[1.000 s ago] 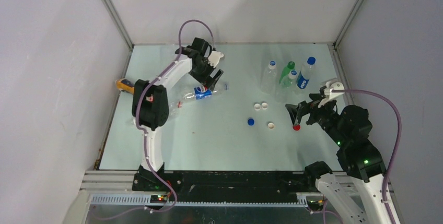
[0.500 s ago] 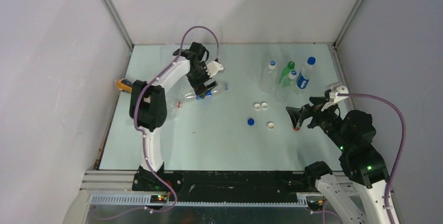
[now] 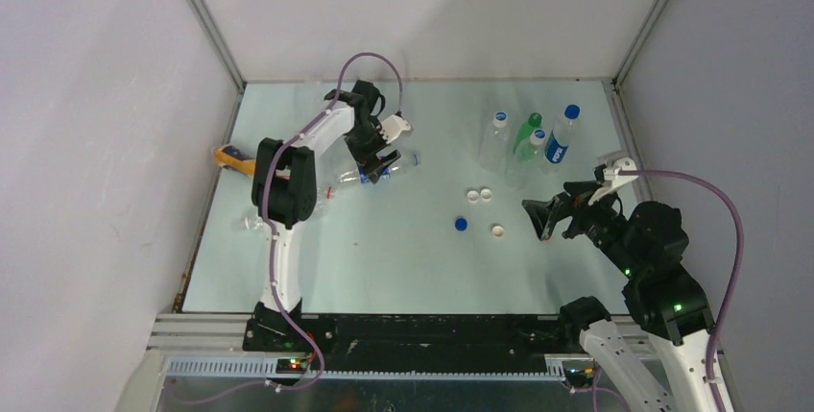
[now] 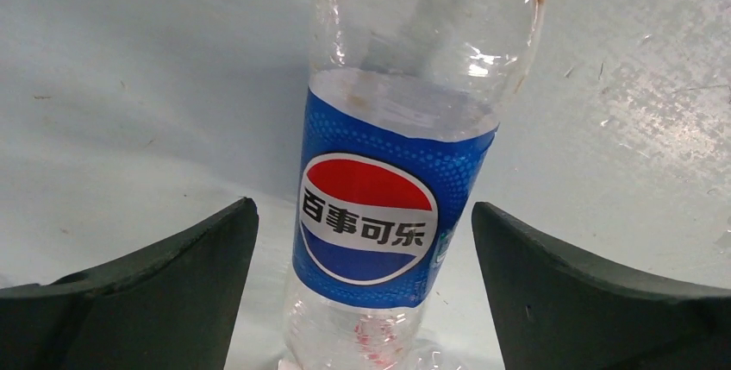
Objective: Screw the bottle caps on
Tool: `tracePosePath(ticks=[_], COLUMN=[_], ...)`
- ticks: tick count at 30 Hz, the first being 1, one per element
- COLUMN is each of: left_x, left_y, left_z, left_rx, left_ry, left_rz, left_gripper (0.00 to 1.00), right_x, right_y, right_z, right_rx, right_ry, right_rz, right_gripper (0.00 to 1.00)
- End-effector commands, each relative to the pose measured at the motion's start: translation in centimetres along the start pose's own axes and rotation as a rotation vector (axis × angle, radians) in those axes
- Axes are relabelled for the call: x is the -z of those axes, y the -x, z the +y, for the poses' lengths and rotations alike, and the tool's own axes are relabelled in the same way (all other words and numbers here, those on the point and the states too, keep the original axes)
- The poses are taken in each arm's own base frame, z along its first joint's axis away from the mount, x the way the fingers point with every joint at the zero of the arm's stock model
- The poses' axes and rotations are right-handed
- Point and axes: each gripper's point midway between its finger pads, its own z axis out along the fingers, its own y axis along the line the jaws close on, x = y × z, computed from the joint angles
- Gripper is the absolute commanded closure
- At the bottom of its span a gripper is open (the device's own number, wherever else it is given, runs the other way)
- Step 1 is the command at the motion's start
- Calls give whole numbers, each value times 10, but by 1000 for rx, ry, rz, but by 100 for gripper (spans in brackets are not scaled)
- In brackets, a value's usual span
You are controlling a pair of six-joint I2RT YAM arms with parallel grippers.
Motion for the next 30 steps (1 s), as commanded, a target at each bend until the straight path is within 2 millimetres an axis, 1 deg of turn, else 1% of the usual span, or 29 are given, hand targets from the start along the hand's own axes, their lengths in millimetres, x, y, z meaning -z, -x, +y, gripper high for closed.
tracePosePath(ticks=[1, 7, 10, 12, 14, 16, 19, 20, 21, 22, 23, 24, 25, 26, 27, 28, 29, 30], left_x=[0, -15, -20, -20, -13, -8, 3, 10, 11, 17, 19, 24, 27, 32, 34, 38, 41, 46], left_y=[17, 12, 11, 10, 13, 18, 33, 40, 45, 45, 49, 49, 53, 50, 54, 48, 51, 45], left_z=[0, -5, -12, -15, -15, -21, -33, -38, -38, -45, -47, -57, -59, -69, -73, -80, -82, -90], left_rx=[10, 36, 43, 46, 54, 62, 61, 58, 56, 71, 73, 82, 78, 85, 81, 86, 95, 99], left_ry=[-35, -83, -111, -112, -99, -103, -107, -97, -84, -84, -76, -92, -89, -100, -92, -85, -69, -64], left_rz=[-67, -48, -52, -51, -66, -80, -134, -162, -185, -197, -220, -237, -263, -273, -295, -298, -319, -326], left_gripper=[0, 3, 7, 10, 14, 18, 25, 26, 30, 34, 39, 40, 42, 43, 45, 47, 48, 48], right_x=[-2, -4, -5, -8, -9, -7, -3, -2, -2, -1, -1, -1, -2, -2, -3, -5, -3, -6], right_y=[-2, -12, -20, -26, -28, -30, -35, -35, -39, -36, -38, -38, -40, -42, -44, -47, -47, -51], right_z=[2, 4, 1, 2, 3, 4, 2, 2, 3, 4, 5, 7, 10, 13, 14, 16, 17, 19], right_rx=[-13, -18, -27, -41, -56, -63, -74, -76, -82, -88, -95, -105, -112, -125, -137, -147, -152, -159], right_ry=[13, 25, 12, 21, 28, 26, 10, 11, 14, 17, 21, 26, 42, 57, 60, 69, 73, 83], right_rz=[15, 63, 88, 96, 100, 105, 120, 126, 148, 150, 165, 168, 184, 194, 215, 244, 266, 301], right_gripper=[1, 1, 1, 1, 1, 1, 1, 1, 1, 1, 1, 1, 1, 1, 1, 1, 1, 1])
